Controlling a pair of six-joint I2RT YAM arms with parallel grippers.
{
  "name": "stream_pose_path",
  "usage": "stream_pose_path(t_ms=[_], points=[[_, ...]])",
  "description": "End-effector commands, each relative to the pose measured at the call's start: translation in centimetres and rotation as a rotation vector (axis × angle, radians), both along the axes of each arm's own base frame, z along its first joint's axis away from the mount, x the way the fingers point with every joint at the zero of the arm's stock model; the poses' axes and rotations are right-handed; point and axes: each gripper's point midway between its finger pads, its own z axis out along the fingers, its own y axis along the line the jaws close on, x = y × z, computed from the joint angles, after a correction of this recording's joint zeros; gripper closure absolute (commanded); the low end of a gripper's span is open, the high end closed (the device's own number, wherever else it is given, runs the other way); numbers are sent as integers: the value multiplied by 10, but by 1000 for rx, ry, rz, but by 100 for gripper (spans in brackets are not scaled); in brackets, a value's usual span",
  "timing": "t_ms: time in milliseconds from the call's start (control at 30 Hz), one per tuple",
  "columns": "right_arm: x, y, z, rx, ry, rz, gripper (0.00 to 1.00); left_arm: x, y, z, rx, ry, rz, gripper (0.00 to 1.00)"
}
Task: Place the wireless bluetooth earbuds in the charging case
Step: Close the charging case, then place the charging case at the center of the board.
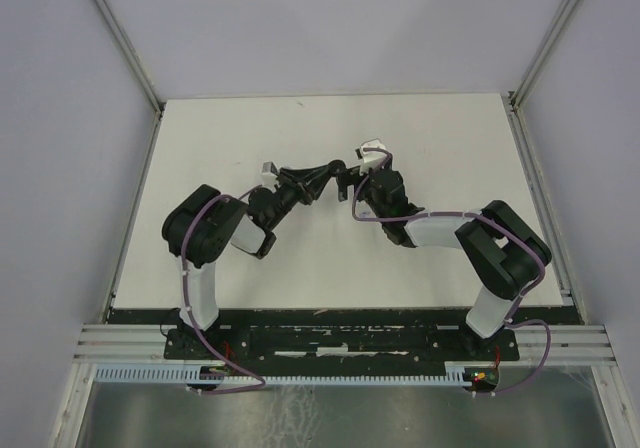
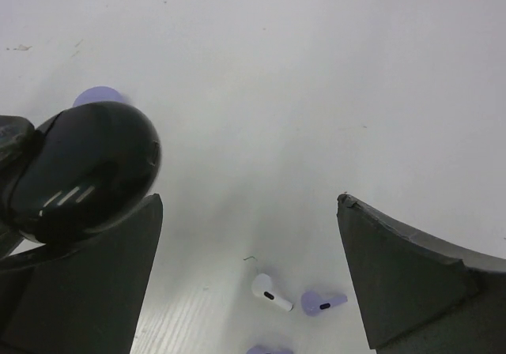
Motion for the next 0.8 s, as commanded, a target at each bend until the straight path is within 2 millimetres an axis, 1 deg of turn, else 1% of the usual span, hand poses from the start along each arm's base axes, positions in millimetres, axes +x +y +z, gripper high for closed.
stream_pose_path(t_ms=[0,167,267,300,367,433,467,500,533,567,667,767], points=[[14,-17,40,29,-125,-111,0,-4,3,3,-53,-4,-5,97],[9,-30,44,4,-129,-143,0,-4,5,-2,-54,0,-5,97],[1,-54,44,3,-65,-250,1,4,8,-7,-21,-12,-5,97],[-1,-61,42,7,-18,-281,0,10,10,-12,12,-16,-2,97],[-4,-66,40,-24,67,-274,0,21,13,-19,72,-30,3,97],[-9,-74,44,-58,109,-287,0,35,13,-25,145,-47,4,97],[-12,-78,47,-68,114,-298,1,42,13,-36,203,-32,4,97],[-14,-81,54,-63,104,-298,0,49,13,-41,252,-33,5,97],[-16,-83,60,-56,93,-299,1,55,12,-41,296,-58,6,97],[-19,-87,66,-52,88,-303,0,61,12,-52,360,-34,0,97],[-24,-95,78,-46,80,-310,1,76,8,-63,511,-43,-12,97],[-26,-101,84,-37,80,-314,0,89,7,-71,631,-51,-26,97]])
